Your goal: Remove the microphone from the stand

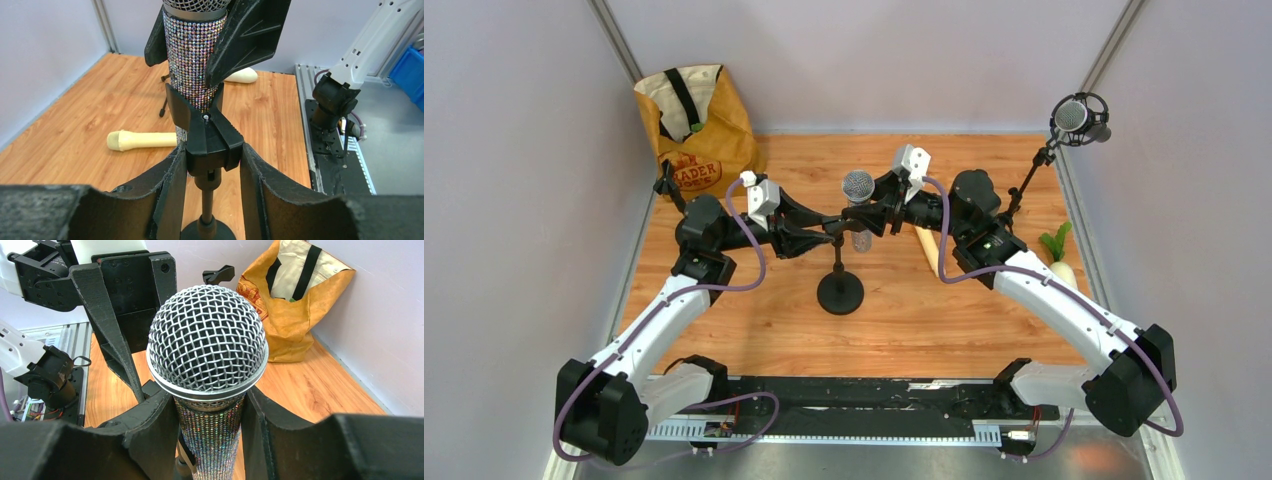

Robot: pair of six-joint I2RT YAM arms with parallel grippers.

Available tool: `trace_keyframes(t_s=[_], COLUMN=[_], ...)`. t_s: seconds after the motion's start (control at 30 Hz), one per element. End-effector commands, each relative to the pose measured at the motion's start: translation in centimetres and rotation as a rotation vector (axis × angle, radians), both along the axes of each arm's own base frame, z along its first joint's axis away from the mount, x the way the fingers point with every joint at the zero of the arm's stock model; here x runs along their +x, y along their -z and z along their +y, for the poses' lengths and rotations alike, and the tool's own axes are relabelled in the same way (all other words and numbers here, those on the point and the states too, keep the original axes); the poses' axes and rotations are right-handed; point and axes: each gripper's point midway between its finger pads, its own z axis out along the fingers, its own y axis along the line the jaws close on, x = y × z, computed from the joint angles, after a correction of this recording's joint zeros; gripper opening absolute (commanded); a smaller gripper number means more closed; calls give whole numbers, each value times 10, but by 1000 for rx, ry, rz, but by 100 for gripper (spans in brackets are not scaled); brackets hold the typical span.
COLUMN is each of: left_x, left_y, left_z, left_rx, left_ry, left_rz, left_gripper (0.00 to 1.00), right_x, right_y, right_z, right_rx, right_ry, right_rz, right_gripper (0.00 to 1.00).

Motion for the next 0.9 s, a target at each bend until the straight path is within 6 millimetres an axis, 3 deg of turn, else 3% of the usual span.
trace_keyframes(t_s=[0.0,0.23,0.33,0.37,0.77,0.8,0.83,0.87], left_x=[6,7,7,7,7,7,8,8], left_y=[-1,-1,0,-1,-1,-1,-1,-2], left_z=[1,1,1,2,1,1,1,2], left_rx=[-7,-7,-7,-8,-9,-9,-10,-12], left_ry=[-26,-26,-26,-28,-29,-31,-34,-35], left_rz=[-22,-22,-20,-23,-20,-20,-21,-22], left_gripper=[30,22,2,0,0,5,24,35], right_x=[-16,-15,-16,-16,-14,-15,-15,-15], right_y=[-21,-20,-19,-21,-17,-17,-18,-18], right_z=[-1,0,0,0,1,1,0,0], right_rx=[39,37,36,38,33,35,36,35], right_ry=[-43,-46,-49,-49,-46,-46,-46,-45], right_rz=[-30,-27,-25,-30,-23,-22,-23,-22], right_gripper=[32,32,33,33,33,33,33,33])
